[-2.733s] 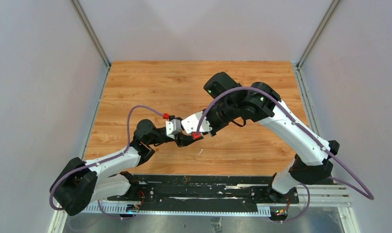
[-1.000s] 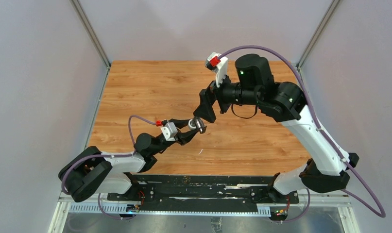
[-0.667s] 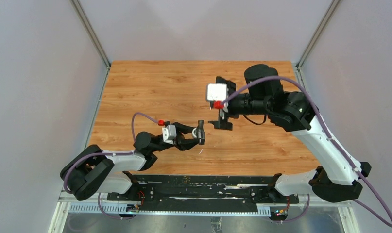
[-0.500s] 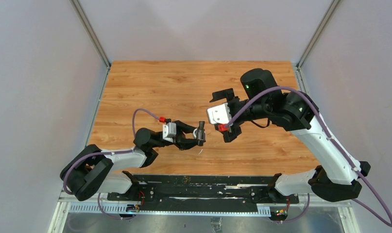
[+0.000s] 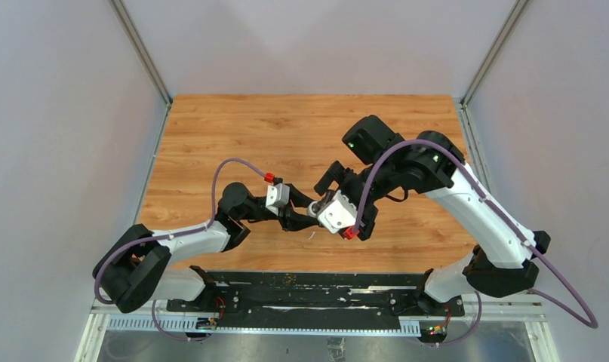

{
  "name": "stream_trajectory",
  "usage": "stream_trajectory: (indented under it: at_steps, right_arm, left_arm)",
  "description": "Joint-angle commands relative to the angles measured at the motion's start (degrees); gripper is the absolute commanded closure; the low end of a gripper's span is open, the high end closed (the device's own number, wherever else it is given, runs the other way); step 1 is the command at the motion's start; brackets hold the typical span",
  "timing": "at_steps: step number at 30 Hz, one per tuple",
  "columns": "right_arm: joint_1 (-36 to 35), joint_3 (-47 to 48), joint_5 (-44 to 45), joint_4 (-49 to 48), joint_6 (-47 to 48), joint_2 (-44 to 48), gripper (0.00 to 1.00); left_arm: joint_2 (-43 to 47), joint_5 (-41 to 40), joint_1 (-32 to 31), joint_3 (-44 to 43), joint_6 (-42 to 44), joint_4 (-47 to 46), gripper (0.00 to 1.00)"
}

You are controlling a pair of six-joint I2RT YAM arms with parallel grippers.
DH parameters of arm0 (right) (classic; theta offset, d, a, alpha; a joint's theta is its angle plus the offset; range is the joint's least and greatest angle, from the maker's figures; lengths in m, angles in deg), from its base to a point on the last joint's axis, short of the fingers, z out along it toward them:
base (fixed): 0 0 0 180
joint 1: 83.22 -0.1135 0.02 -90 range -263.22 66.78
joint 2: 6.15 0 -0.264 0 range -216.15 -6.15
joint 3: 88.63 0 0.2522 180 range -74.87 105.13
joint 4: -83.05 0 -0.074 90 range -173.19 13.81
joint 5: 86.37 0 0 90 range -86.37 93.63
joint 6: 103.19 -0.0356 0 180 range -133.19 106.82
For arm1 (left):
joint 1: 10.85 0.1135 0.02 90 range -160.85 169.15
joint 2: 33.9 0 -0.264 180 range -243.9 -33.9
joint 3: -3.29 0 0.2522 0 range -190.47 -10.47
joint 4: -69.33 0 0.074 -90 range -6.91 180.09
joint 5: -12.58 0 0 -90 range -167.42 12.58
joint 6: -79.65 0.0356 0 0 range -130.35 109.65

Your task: Install the water faucets

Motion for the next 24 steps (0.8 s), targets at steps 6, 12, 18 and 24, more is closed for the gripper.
stream_trajectory:
  at_steps: [6, 12, 18, 24]
  right_arm:
    - [-3.06, 1.44, 0.83, 4.39, 1.62, -3.79, 0.24]
    - [-3.63, 3.35, 0.11, 4.47, -0.64, -6.56, 0.48]
    - [-4.07, 1.60, -0.24, 4.08, -1.14, -6.04, 0.85]
    - [-4.08, -2.15, 1.17, -2.66, -10.42, -3.96, 1.00]
  left_arm:
    - [4.31, 0.42, 0.31, -1.72, 5.14, 6.12, 1.00]
    - [5.81, -0.01, 0.26, -2.24, 7.12, 9.54, 1.00]
    - [6.88, -1.84, 0.31, -2.01, 7.50, 9.94, 1.00]
    - [10.43, -10.50, 0.26, -0.48, 8.00, 10.30, 1.00]
